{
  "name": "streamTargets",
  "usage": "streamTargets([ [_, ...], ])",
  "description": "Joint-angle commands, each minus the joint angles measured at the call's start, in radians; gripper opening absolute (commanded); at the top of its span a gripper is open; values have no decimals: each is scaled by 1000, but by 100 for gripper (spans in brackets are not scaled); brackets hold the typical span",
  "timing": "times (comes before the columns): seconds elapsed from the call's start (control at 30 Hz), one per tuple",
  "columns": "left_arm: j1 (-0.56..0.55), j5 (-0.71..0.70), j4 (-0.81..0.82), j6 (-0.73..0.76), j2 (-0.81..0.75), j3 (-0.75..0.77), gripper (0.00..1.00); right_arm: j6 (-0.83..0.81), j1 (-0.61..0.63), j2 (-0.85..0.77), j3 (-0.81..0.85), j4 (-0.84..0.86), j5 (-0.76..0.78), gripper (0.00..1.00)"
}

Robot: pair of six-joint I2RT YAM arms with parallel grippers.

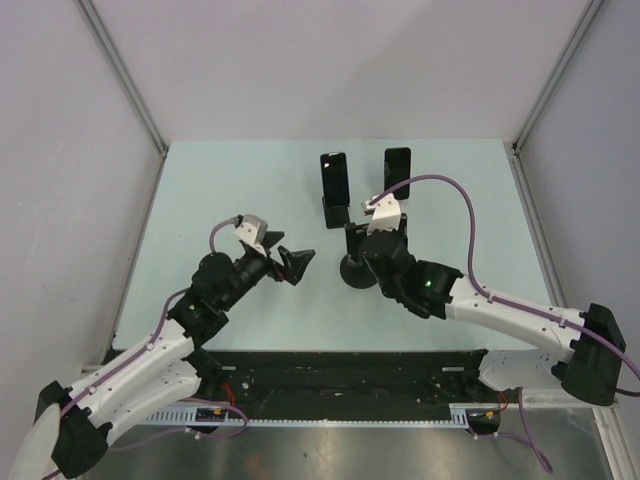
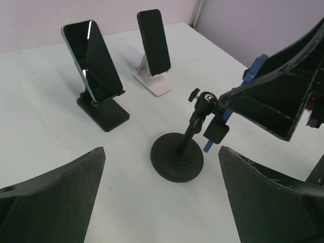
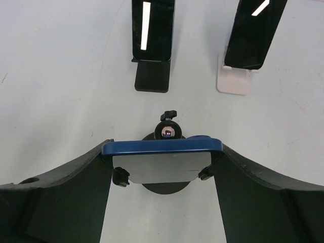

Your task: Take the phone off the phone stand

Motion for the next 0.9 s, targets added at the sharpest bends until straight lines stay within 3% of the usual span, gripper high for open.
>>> streamTargets([
  [0.0, -54, -57, -9, 22, 20, 70, 100, -12, 7, -61, 75, 48, 15, 59],
  [0.1, -91, -76, -20, 20, 41, 94, 100, -20, 7, -103, 80, 45, -31, 81],
  [0.27, -129, -91, -38, 2, 69, 130, 100, -49, 2, -172, 80, 22, -140, 99],
  [0.6, -216, -110, -58, -4, 124, 183, 100, -60, -99, -305, 78, -129, -325, 100],
  [0.7, -243, -116, -61, -4, 146, 194, 100, -132, -206, -346, 58, -234, -456, 100],
  [0.87, -273, -113, -63, -3, 190, 223, 100, -219, -458, -460, -63, -235, -889, 100],
])
